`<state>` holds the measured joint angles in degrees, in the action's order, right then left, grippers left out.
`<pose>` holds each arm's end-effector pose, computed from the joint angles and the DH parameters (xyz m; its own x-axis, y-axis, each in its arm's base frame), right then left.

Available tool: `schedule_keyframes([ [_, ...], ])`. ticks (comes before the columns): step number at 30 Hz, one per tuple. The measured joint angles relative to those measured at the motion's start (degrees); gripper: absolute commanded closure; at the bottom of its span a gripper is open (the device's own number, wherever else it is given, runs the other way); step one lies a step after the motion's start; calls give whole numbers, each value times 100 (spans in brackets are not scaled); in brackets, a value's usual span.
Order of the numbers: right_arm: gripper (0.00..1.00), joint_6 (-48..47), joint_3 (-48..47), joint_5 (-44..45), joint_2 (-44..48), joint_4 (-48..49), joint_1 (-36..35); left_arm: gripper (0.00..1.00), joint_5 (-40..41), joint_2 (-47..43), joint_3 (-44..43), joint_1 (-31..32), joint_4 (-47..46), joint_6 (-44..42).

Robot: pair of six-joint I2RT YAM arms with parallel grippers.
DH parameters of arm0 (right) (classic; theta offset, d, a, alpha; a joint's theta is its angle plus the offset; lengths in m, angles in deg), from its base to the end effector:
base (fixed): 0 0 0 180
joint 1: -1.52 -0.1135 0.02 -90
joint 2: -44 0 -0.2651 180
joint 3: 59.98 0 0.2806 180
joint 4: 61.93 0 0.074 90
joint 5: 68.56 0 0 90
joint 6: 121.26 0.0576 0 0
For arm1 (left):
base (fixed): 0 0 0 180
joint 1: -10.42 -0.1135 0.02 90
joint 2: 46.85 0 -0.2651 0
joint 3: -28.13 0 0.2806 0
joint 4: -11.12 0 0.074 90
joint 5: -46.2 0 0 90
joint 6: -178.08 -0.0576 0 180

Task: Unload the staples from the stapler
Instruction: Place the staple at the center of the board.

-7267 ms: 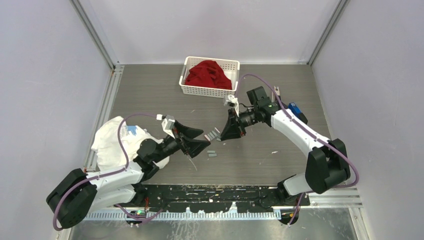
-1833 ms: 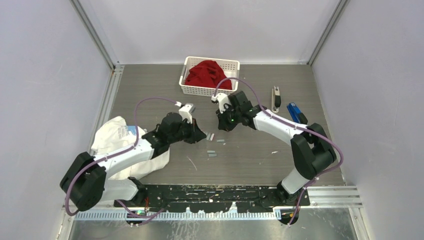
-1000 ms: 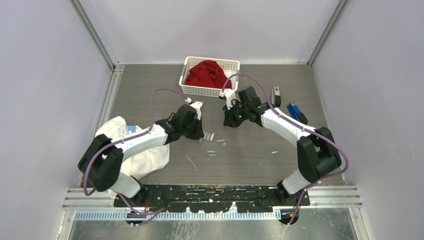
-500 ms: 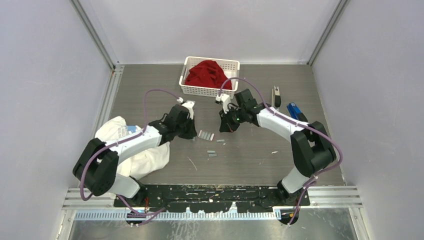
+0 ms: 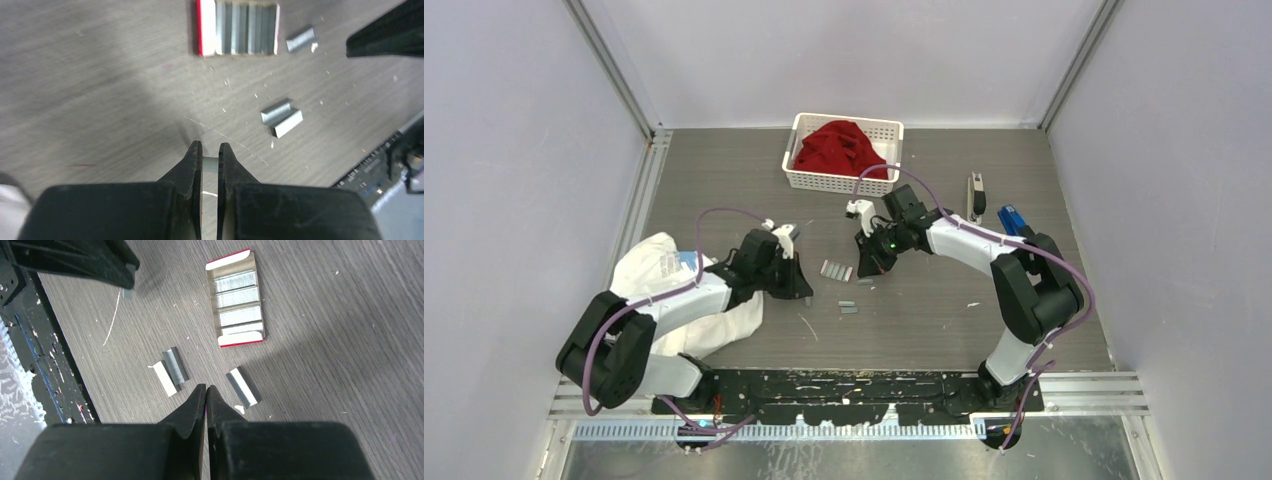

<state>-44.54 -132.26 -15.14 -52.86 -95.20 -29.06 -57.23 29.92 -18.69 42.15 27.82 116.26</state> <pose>0.3018 0.2182 0.1582 -0.5529 -0.5410 -0.6338 -0.8308 0.4169 0.3688 0.2411 -0.1648 0.1369 -0.8508 -0.0140 -0.5253 0.2784 0.8359 -0.4730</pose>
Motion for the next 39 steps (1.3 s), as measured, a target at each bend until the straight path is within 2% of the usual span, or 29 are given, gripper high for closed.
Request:
schedule_keyframes([
  [5, 90, -13, -52, 0, 0, -48, 9, 100, -737, -22, 433, -50, -544, 369],
  [11, 90, -13, -59, -2, 0, -63, 63, 100, -1327, 435, 439, -61, -1147, 680],
  [25, 90, -13, -59, -17, 0, -107, 83, 96, -1862, 1196, 422, -87, -2092, 1073],
  [28, 90, -13, -59, -20, 0, -107, 83, 91, -1875, 1241, 393, -114, -2129, 1075],
  [34, 90, -15, -59, -26, 0, -129, 83, 71, -1593, 1172, 339, -149, -1878, 960],
  [39, 89, -17, -59, -50, 0, -142, 83, 64, -1137, 811, 339, -149, -1346, 750],
])
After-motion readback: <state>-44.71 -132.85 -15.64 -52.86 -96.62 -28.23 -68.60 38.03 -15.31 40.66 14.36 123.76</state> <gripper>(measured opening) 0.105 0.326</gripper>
